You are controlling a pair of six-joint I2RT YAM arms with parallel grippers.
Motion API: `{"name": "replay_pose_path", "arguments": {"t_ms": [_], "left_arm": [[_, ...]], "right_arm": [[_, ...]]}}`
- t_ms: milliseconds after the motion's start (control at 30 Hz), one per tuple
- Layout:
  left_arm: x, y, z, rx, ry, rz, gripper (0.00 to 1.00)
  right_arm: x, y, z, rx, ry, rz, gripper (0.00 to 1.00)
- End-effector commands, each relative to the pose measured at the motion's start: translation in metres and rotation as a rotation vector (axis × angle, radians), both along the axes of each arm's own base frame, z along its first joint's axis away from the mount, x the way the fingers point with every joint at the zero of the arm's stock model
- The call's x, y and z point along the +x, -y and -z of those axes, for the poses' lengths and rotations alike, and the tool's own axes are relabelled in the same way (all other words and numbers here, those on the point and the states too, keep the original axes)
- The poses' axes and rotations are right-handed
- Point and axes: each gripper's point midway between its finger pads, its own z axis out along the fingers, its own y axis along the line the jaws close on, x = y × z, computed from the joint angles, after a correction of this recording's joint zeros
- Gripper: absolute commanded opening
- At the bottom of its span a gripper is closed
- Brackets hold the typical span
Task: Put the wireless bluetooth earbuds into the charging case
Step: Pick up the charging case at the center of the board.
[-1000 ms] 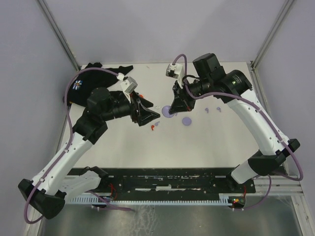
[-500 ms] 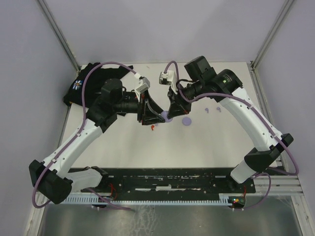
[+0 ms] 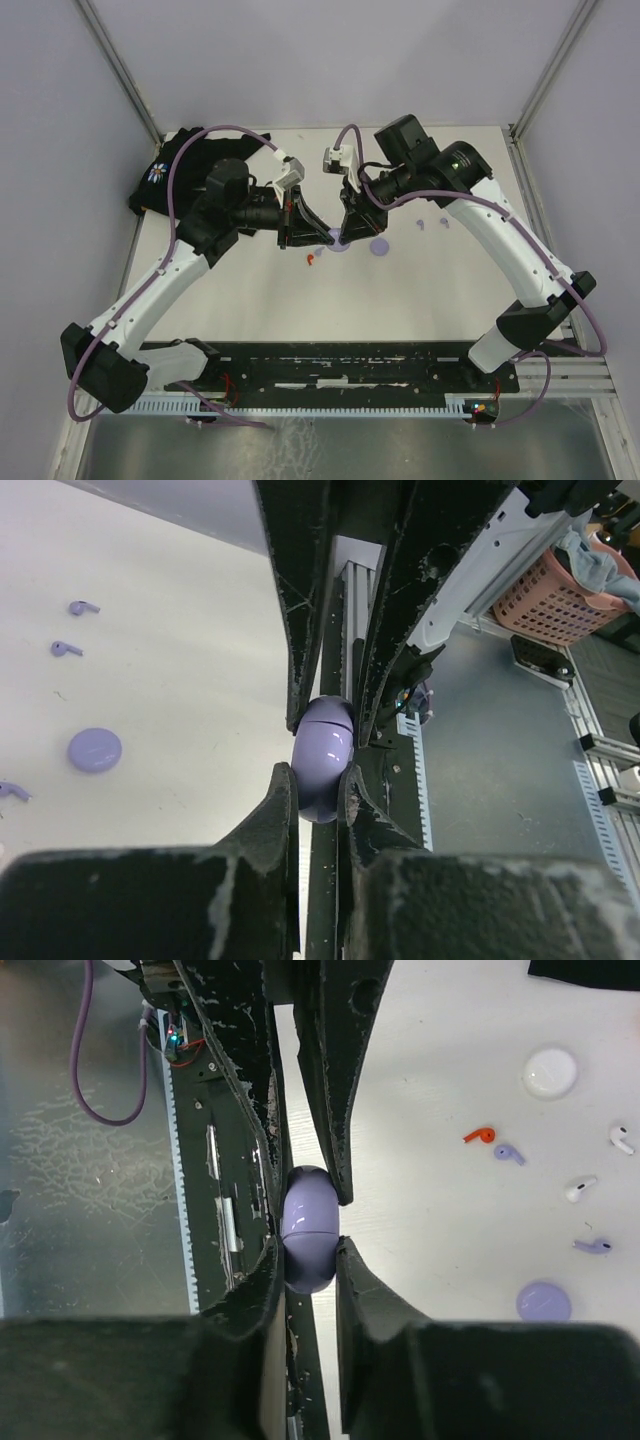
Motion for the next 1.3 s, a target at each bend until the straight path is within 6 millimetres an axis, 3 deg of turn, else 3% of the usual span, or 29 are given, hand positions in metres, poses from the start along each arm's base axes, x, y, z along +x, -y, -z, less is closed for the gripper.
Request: {"name": "replay_pose_path", "arguments": {"t_ms": [0, 200, 500, 667, 1033, 1267], "left_arm": [[-0.009, -0.001, -0.014, -0.037, 0.097, 0.039, 0.03], [-0.002, -0.005, -0.014, -0.085, 0.128, -0.075, 0.03], [0.004, -0.014, -0.028, -0.269, 0.089, -0.244, 0.03], [0.006, -0.017, -0.029, -0.364, 0.032, -0.288, 0.03], [0.012, -0.022, -0.034, -0.46, -0.008, -0.346, 0.03], [0.013, -0.02, -0.034, -0.479, -0.02, -0.339, 0.03]], "right_arm": [[0.008, -0.011, -0.015, 0.087, 0.088, -0.03, 0.28], [0.009, -0.002, -0.019, 0.177, 0.072, 0.005, 0.55], [0.006, 0.009, -0.041, 0.461, 0.063, 0.075, 0.67], [0.012, -0.002, -0.043, 0.594, 0.02, 0.108, 0.68], [0.021, -0.011, -0.03, 0.633, -0.031, 0.147, 0.62], [0.02, -0.015, -0.029, 0.633, -0.051, 0.111, 0.41]]}}
